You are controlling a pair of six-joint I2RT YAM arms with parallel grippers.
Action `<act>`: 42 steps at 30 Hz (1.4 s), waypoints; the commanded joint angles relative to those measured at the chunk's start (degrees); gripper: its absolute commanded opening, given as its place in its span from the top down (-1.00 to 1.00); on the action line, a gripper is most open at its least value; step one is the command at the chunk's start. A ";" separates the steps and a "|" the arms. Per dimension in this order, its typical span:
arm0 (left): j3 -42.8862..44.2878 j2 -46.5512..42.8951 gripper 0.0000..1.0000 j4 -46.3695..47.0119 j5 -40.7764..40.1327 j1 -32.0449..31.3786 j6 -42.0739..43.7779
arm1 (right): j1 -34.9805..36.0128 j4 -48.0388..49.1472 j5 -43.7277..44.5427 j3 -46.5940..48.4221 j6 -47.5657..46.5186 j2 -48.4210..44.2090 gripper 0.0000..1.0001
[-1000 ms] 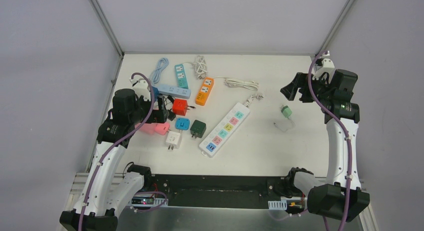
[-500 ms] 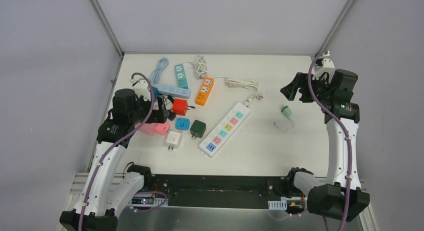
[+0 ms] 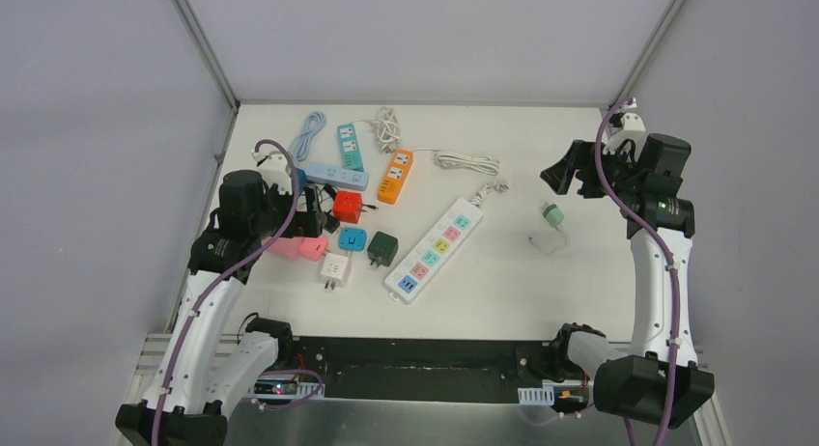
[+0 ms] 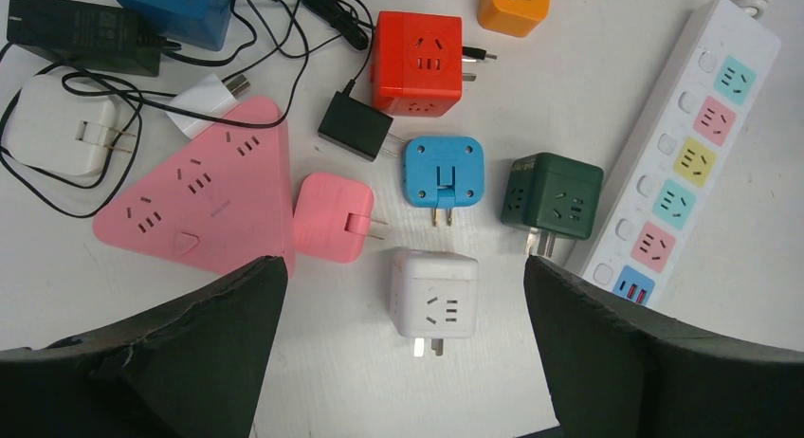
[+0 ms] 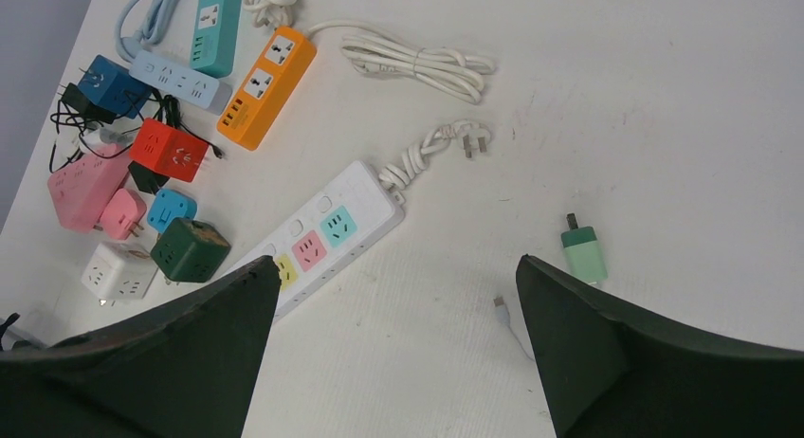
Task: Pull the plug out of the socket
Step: Reset both arms
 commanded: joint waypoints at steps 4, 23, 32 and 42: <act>0.89 1.92 -0.98 2.02 1.46 0.59 -0.31 | -0.34 2.80 -2.78 -0.23 -0.11 -1.77 -0.99; 1.38 -0.40 -0.98 3.56 7.12 0.52 -7.16 | 0.81 2.88 -3.78 1.61 1.50 -1.65 -0.99; 1.70 -0.67 -0.98 4.21 7.75 0.54 -7.72 | 0.81 3.06 -3.98 2.38 1.45 -1.90 -1.00; 2.31 -1.73 -0.98 4.28 7.94 0.53 -8.09 | 0.81 3.13 -3.29 2.42 2.84 -2.53 -1.00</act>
